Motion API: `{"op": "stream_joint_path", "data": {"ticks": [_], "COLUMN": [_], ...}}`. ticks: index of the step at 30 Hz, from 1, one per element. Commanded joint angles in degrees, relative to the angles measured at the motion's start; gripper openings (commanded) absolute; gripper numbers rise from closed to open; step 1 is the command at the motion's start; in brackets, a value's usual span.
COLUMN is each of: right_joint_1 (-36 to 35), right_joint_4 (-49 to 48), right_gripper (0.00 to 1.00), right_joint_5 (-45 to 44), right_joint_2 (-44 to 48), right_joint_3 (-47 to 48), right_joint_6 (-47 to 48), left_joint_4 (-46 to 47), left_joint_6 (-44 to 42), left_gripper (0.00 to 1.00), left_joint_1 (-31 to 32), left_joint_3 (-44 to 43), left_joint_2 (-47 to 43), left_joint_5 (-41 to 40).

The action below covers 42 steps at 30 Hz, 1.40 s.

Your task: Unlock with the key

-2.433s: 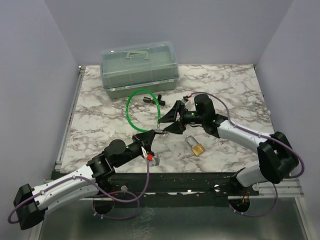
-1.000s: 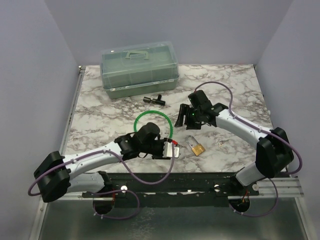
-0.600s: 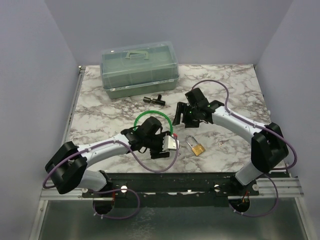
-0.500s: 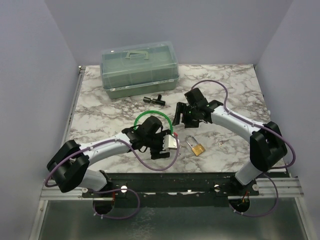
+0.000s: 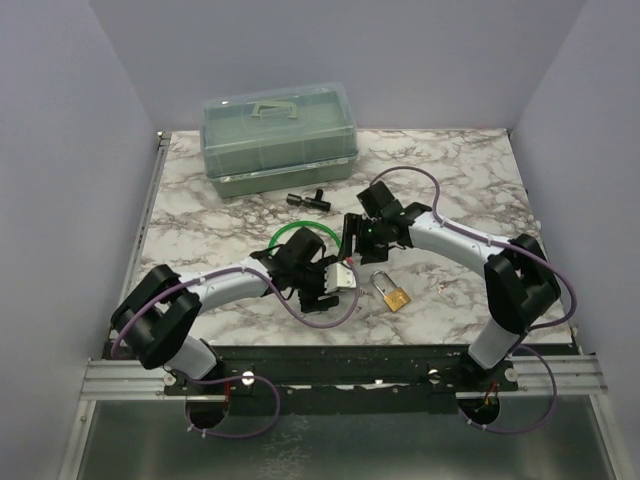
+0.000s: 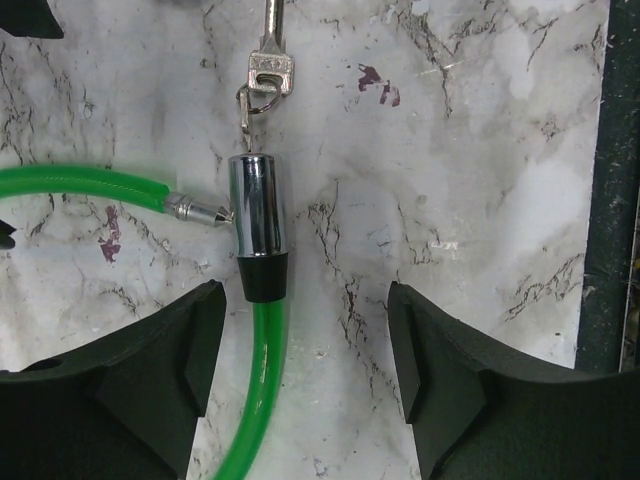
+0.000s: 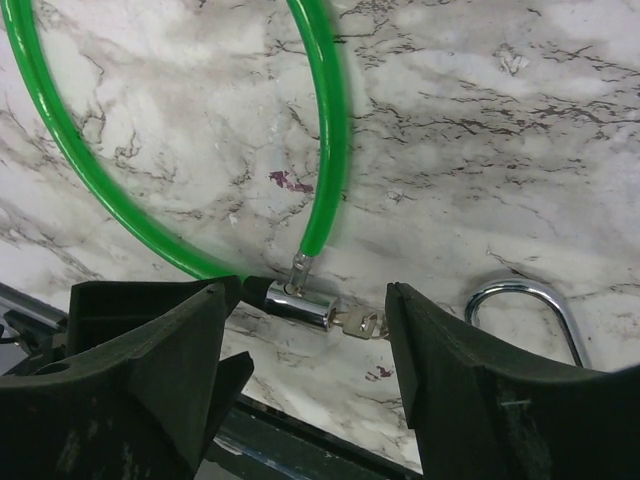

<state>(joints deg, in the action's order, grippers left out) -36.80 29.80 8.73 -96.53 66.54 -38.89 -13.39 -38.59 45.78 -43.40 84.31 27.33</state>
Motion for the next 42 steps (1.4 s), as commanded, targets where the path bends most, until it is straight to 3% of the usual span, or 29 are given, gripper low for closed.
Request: {"op": "stream_joint_path", "data": {"ticks": [1,5,10,15,20,36,38,42], "right_joint_1": [-1.11,-1.73,-2.26,-2.99,-4.24,-5.03,-5.04,-4.96], "right_joint_4": [-0.22,-0.36,-0.29,0.09,1.22,3.19,3.29,2.78], "right_gripper": [0.71,0.7,0.66,0.61,0.57,0.52,0.52,0.52], "right_joint_5": [1.47,2.08,2.68,2.98,2.34,-2.89,-4.06,-6.11], "right_joint_2": [-1.82,-2.86,-4.86,-7.27,-10.15,-8.32,-6.97,-4.01], "right_joint_3": [2.24,2.5,2.75,3.46,4.69,4.29,3.97,2.64], "right_joint_6": [0.53,0.9,1.19,1.45,1.54,1.67,1.95,2.13], "left_joint_4": [2.41,2.66,2.66,2.58,2.15,0.75,0.65,0.64], "left_joint_6": [-0.41,-0.3,0.01,0.51,0.29,-1.33,-2.29,-3.72], "left_gripper": [0.7,0.67,0.54,0.31,0.14,0.04,0.04,0.14], "left_joint_1": [-0.72,-1.27,-1.92,-1.97,-2.02,-0.49,-0.07,0.8], "left_joint_3": [-0.55,-1.0,-2.18,-2.29,-2.46,0.16,1.32,3.54], "left_joint_2": [1.79,3.97,6.12,6.87,6.97,3.15,1.57,-1.51], "left_joint_5": [-0.81,-0.78,0.02,0.19,0.5,1.32,0.65,-0.77]}}
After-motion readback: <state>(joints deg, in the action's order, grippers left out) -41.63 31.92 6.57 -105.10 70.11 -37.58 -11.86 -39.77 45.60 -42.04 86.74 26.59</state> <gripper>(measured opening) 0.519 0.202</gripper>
